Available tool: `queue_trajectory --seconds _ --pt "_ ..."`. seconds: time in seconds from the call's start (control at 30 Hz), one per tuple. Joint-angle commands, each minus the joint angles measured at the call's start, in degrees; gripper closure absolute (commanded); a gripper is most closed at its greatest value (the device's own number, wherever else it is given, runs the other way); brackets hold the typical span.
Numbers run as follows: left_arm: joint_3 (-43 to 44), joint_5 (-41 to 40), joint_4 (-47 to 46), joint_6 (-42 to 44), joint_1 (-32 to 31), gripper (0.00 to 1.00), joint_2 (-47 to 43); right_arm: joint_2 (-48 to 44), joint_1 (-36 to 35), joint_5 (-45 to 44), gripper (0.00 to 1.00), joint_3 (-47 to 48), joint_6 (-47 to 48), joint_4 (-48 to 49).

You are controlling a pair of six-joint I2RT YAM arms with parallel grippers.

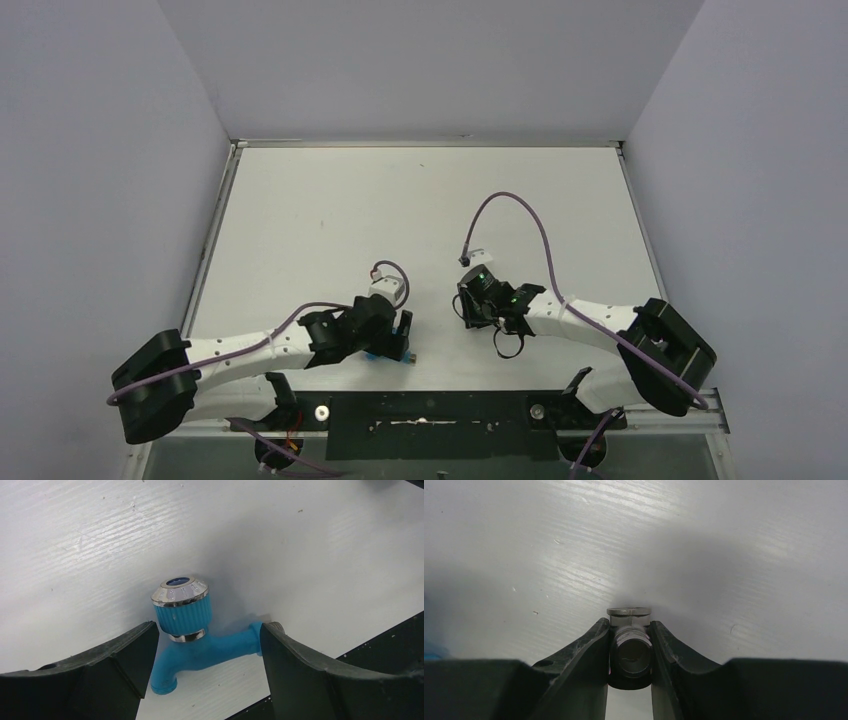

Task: Install the water faucets
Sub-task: Pick up the water faucet from the center of the board.

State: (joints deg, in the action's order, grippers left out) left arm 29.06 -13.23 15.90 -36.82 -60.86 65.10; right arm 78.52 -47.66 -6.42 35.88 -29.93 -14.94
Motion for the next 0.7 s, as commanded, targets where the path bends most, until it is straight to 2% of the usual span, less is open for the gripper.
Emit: queue_trajectory --seconds 0.0,0.13,0.23,0.33,0.43,0.67 --pt "0.7 -0.9 -4.4 1.2 0.6 0.26 1.5 -2.2 0.3 -0.9 0.73 0.1 -1.6 2.2" --pt "1.0 -2.1 -4.1 2.2 1.2 0.28 3.2 -1.7 0.3 0.1 0.73 0.5 -1.3 0.8" --pt "1.2 -2.1 -4.0 2.7 1.4 0.36 4.3 0.2 0.2 0.7 0.71 2.9 -0.9 -3.3" --pt "0.9 -1.7 -4.5 2.9 1.4 0.50 4.4 2.0 0.2 0.0 0.68 4.7 -1.3 -6.5" --pt "0.2 -1.3 -5.6 3.0 1.6 0.68 4.1 3.0 0.2 -0.3 0.63 5.0 -1.9 -7.1" --pt "0.4 -0.7 -5.8 4.0 2.0 1.00 2.8 2.8 -0.1 -2.8 0.52 5.3 -2.8 -7.6"
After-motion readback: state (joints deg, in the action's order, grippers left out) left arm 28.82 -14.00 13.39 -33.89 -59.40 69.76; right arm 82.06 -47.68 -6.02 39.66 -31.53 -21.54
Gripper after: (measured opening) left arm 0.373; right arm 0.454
